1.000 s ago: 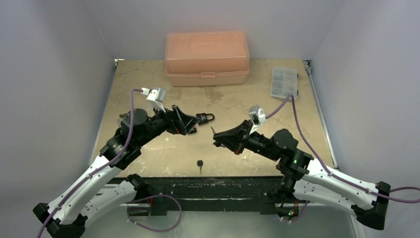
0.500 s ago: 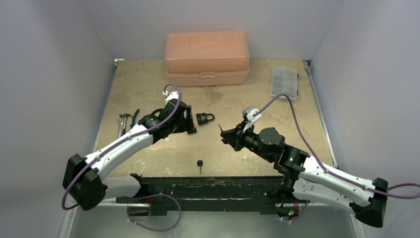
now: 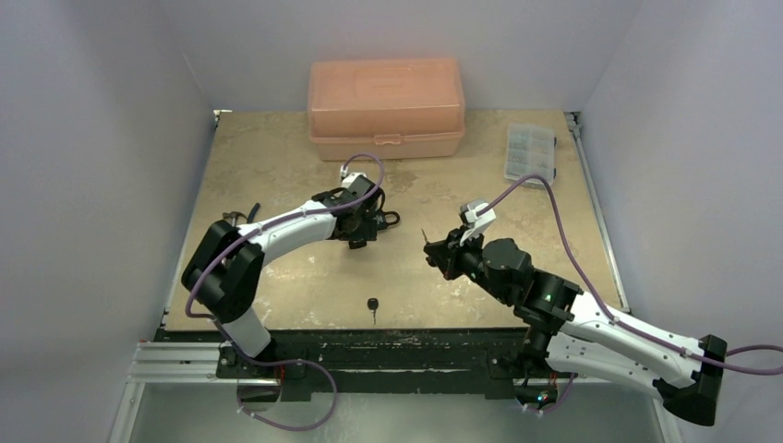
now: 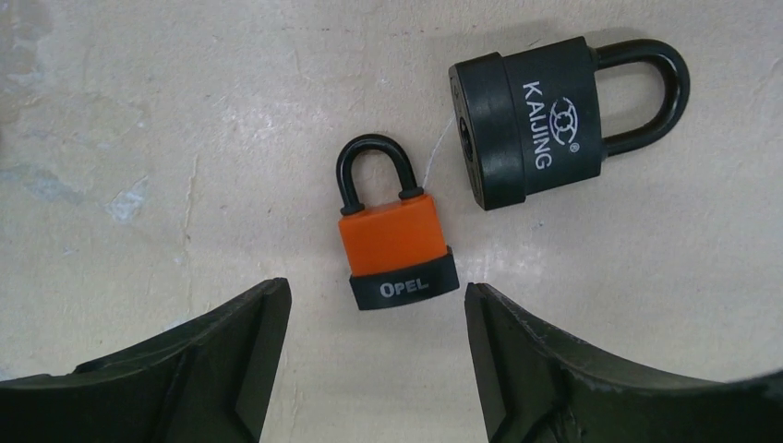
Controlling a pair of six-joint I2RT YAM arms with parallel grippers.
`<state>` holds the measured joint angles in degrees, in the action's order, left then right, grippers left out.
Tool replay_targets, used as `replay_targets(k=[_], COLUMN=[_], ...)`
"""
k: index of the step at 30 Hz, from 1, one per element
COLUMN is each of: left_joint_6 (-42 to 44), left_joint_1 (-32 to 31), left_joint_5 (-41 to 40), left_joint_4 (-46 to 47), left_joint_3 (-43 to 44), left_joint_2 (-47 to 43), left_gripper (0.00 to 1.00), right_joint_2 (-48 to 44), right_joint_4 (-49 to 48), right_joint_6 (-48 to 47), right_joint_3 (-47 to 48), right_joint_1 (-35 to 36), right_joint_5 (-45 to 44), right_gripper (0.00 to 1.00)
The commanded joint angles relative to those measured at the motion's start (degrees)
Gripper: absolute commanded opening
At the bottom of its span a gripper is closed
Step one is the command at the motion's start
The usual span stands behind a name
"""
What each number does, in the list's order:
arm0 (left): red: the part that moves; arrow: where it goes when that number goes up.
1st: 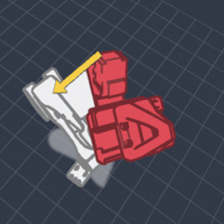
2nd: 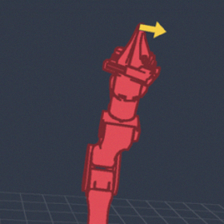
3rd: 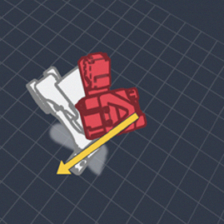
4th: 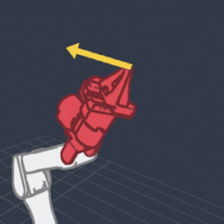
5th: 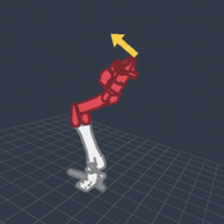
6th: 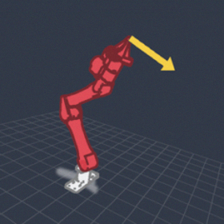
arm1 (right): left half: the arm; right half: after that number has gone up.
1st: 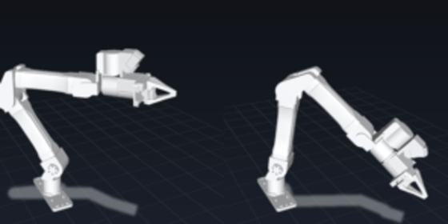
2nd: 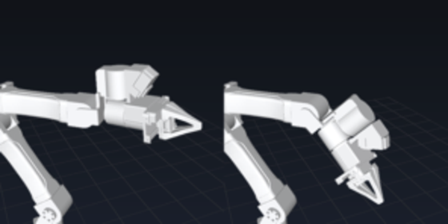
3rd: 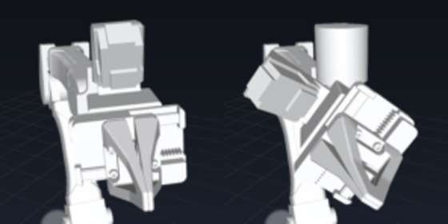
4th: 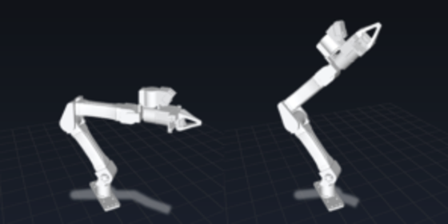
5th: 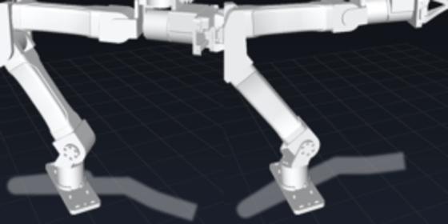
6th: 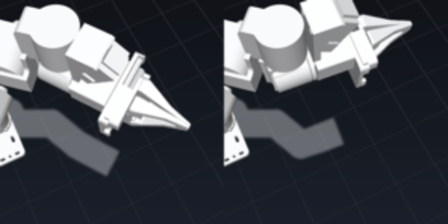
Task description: Unlock with the key
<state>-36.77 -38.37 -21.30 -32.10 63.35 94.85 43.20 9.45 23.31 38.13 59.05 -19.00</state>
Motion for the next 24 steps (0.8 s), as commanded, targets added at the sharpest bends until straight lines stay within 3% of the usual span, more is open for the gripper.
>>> replay_targets(k=[1, 8, 17, 20, 24], left_joint_6=[2.8, 3.2, -0.1, -1.6, -2.9], left_joint_1=[0.4, 0.5, 0.7, 0.9, 1.2], left_joint_5=[-0.6, -1.1, -1.0, -0.7, 0.5], left_joint_4=[2.5, 1.3, 1.4, 1.8, 3.5], left_joint_3=[4.1, 7.2, 5.0, 3.6, 1.0], left_joint_2=[3.4, 9.1, 10.8, 11.0, 10.3], left_gripper=[0.73, 0.72, 0.66, 0.56, 0.33], right_joint_2=[-0.8, -0.5, -0.7, -0.7, -0.5], right_joint_4=[-0.9, -1.2, -0.9, -0.9, -1.0], right_joint_6=[1.0, 1.2, 1.7, 1.7, 1.7], right_joint_3=[-0.2, -0.7, -1.5, -1.5, -1.7], right_joint_1=[0.2, 0.2, 0.2, 0.2, 0.2], right_joint_5=[-1.6, -1.1, -0.9, -0.8, -0.7], right_gripper=[0.0, 0.0, 0.0, 0.0, 0.0])
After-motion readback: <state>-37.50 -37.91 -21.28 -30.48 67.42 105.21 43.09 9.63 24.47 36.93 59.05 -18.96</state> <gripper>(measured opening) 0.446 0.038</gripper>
